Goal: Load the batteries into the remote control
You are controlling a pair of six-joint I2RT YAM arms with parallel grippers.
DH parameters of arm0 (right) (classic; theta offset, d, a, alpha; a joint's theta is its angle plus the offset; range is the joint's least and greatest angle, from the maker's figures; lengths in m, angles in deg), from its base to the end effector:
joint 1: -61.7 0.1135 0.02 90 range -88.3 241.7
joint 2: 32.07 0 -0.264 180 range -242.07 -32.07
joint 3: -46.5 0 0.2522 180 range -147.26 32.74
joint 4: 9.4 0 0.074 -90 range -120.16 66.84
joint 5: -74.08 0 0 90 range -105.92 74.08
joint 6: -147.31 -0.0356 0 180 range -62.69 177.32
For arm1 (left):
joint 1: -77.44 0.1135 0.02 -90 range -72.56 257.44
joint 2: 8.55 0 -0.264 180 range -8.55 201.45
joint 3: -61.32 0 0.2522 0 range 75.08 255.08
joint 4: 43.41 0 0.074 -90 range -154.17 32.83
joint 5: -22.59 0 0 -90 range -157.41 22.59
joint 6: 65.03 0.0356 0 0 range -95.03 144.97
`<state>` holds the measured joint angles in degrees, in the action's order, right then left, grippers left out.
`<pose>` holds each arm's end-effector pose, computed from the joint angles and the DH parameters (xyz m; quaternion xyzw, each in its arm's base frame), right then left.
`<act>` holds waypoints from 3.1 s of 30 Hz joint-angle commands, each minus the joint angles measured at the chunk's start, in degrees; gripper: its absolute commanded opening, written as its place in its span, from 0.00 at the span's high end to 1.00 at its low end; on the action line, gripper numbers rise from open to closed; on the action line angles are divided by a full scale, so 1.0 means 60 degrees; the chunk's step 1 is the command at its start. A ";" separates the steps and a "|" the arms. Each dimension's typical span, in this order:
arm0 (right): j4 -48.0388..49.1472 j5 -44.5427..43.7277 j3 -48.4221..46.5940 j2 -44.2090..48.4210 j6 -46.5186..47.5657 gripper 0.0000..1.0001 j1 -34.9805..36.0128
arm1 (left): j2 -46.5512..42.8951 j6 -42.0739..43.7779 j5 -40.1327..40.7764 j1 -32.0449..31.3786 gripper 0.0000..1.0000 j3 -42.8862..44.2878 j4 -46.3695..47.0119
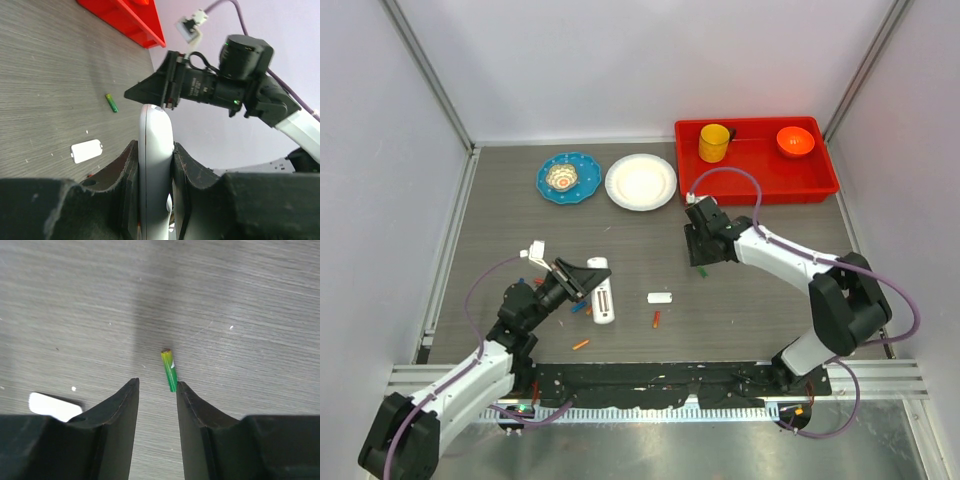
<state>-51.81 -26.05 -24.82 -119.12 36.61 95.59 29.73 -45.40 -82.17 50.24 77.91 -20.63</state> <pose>0.2581 0.1658 0.2162 -0.0859 0.9543 0.0499 0.2819 0.1342 -0.0792 0.1859 -0.1703 0.6796 -0.5918 0.3987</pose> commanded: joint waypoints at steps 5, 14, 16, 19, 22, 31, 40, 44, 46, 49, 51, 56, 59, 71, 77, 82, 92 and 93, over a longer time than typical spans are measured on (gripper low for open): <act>-0.0382 0.0692 -0.0338 -0.0697 0.1826 0.66 -0.0067 | 0.0797 -0.0049 -0.1538 0.0022 1.00 0.0275 0.2390; -0.0324 0.0736 -0.0236 -0.1049 0.1767 0.66 -0.0243 | 0.1076 -0.0108 -0.1612 0.0022 1.00 0.0261 0.2671; -0.0295 0.0751 -0.0177 -0.1093 0.1738 0.66 -0.0243 | 0.1090 -0.0079 -0.1597 0.0022 1.00 0.0246 0.2627; -0.0280 0.0707 -0.0089 -0.1093 0.1694 0.67 -0.0258 | 0.1134 -0.0079 -0.1597 0.0022 1.00 0.0261 0.2627; -0.0265 0.0736 -0.0016 -0.1093 0.1679 0.67 -0.0272 | 0.1178 -0.0064 -0.1597 0.0007 1.00 0.0246 0.2641; -0.0221 0.0839 0.0086 -0.1313 0.1679 0.68 -0.0345 | 0.1252 -0.0108 -0.1597 0.0022 1.00 0.0231 0.2744; -0.0207 0.0927 0.0174 -0.1503 0.1635 0.71 -0.0419 | 0.1295 -0.0108 -0.1582 0.0007 1.00 0.0202 0.2744; -0.0192 0.0970 0.0262 -0.1562 0.1621 0.73 -0.0463 | 0.1281 -0.0108 -0.1553 0.0022 1.00 0.0187 0.2744; -0.0177 0.1000 0.0292 -0.1591 0.1591 0.77 -0.0463 | 0.1295 -0.0108 -0.1568 0.0022 1.00 0.0202 0.2759; -0.0177 0.1029 0.0336 -0.1635 0.1489 0.85 -0.0492 | 0.1295 -0.0123 -0.1553 0.0022 1.00 0.0202 0.2773; -0.0177 0.1058 0.0350 -0.1635 0.1416 0.90 -0.0521 | 0.1310 -0.0152 -0.1480 0.0022 1.00 0.0217 0.2788; -0.0630 0.1278 0.0117 -0.0352 0.0438 0.99 -0.0492 | 0.1558 -0.0327 -0.1100 -0.0007 1.00 0.0377 0.3007; -0.1069 0.1556 -0.0262 0.0778 -0.0062 0.99 -0.0317 | 0.2012 -0.0576 -0.0691 -0.0008 1.00 0.0480 0.3519; -0.3297 0.3778 -0.2680 0.2174 -0.1015 0.99 0.2085 | 0.6215 -0.1880 -0.0118 -0.0241 1.00 0.1095 0.8376; -0.2975 0.5071 -0.3354 0.1575 -0.1791 0.99 0.2495 | 0.6789 -0.1545 0.0424 -0.0886 1.00 0.1476 0.8662; -0.2829 0.5716 -0.3722 0.0871 -0.2115 0.99 0.2994 | 0.6511 -0.1265 0.0600 -0.0989 1.00 0.1418 0.8677; -0.2858 0.5717 -0.3810 0.0079 -0.2320 0.99 0.3361 | 0.5895 -0.0928 0.0849 -0.1033 1.00 0.1066 0.8677; -0.2858 0.5702 -0.3824 0.0064 -0.2349 0.99 0.3361 | 0.5909 -0.0943 0.0893 -0.1033 1.00 0.1008 0.8677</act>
<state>-69.73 6.98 -45.58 -118.66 24.04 115.34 66.61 -52.55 -78.44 44.38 84.82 16.33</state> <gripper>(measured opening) 0.162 0.301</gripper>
